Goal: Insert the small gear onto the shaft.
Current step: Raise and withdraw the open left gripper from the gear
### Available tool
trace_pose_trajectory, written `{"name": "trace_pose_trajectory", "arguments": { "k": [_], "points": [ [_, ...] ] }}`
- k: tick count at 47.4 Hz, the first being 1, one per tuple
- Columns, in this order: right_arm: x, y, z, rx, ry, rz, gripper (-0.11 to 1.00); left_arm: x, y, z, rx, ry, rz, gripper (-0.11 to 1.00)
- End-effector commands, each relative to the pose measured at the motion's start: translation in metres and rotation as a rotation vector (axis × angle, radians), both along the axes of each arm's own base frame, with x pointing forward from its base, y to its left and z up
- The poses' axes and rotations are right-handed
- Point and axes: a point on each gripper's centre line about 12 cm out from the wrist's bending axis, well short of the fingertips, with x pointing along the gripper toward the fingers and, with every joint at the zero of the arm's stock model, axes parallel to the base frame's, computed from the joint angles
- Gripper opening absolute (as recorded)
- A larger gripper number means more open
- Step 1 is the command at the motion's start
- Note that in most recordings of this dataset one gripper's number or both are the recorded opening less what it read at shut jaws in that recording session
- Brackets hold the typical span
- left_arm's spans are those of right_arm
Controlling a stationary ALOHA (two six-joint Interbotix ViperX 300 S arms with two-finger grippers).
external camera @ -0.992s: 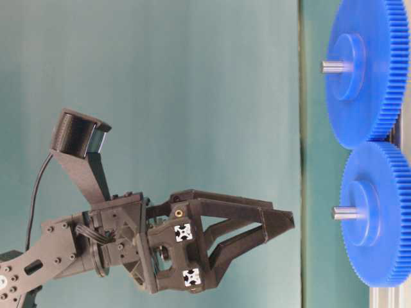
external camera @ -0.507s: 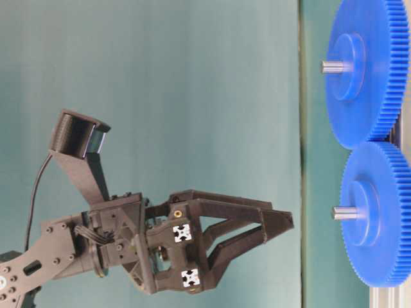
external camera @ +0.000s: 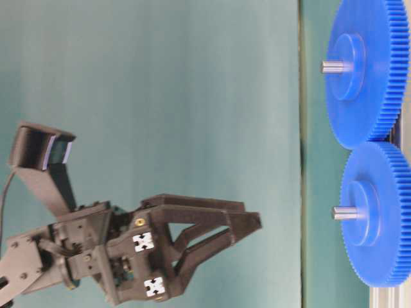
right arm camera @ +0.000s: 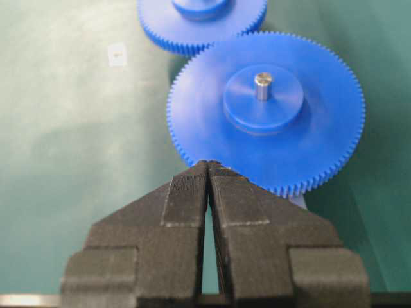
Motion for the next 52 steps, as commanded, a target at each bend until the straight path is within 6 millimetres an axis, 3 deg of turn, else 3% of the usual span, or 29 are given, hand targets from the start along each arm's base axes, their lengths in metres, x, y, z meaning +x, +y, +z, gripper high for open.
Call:
{"name": "trace_pose_trajectory", "arguments": {
  "k": [1,52],
  "points": [
    [0.002,0.0,0.004,0.011,-0.015,-0.008,0.08,-0.002,-0.002,0.025,0.007,-0.069,-0.004,0.82],
    [-0.002,0.0,0.003,0.012,-0.025,-0.01,0.08,-0.005,-0.006,0.039,0.006,-0.112,-0.006,0.82]
  ]
}}
